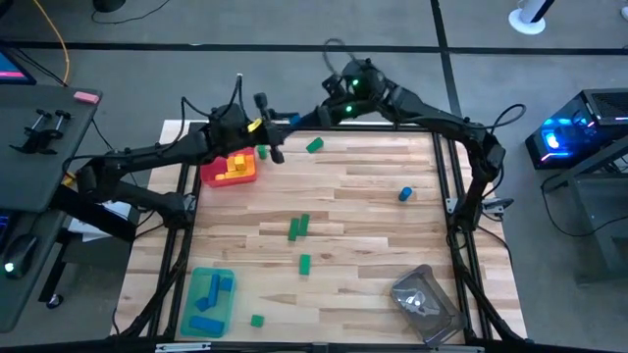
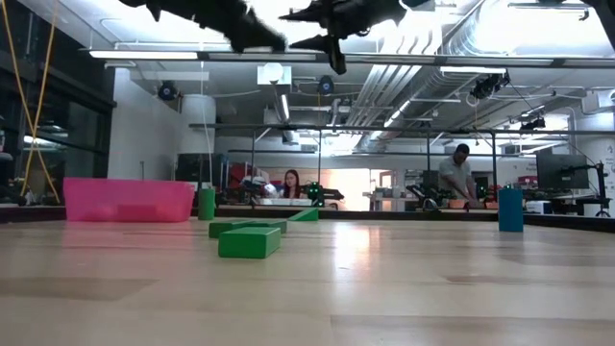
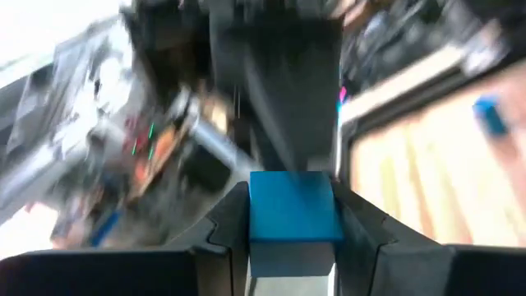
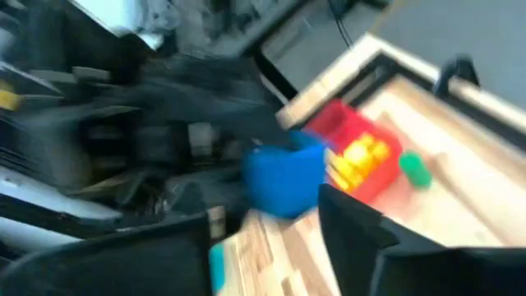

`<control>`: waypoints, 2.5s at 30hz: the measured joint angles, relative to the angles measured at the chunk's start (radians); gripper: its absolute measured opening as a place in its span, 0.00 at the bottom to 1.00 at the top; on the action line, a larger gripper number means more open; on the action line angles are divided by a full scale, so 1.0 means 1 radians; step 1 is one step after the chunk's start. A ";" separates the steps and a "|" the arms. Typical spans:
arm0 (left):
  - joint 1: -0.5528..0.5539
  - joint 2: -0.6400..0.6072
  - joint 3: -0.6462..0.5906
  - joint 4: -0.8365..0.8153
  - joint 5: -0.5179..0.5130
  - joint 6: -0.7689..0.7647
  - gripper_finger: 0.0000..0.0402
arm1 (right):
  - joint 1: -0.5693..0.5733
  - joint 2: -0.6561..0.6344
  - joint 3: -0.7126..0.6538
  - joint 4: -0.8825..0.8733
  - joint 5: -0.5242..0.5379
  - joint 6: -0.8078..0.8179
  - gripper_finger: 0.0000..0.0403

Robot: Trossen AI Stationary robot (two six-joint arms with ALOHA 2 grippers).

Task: Sort blocks
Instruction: Put the blue block into the green bin, then put the green block into the black bin

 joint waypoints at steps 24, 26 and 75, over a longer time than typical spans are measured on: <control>0.238 -0.045 -0.130 -1.116 -0.196 -1.273 0.26 | -0.131 -0.015 0.002 0.068 -0.016 -0.080 0.46; 0.238 -0.045 -0.112 -1.113 -0.182 -1.249 0.26 | -0.131 -0.015 0.002 0.066 -0.016 -0.081 0.46; -1.083 -0.096 -0.382 -0.507 0.688 -2.451 0.58 | -0.132 -0.015 0.002 -0.039 -0.012 -0.243 0.46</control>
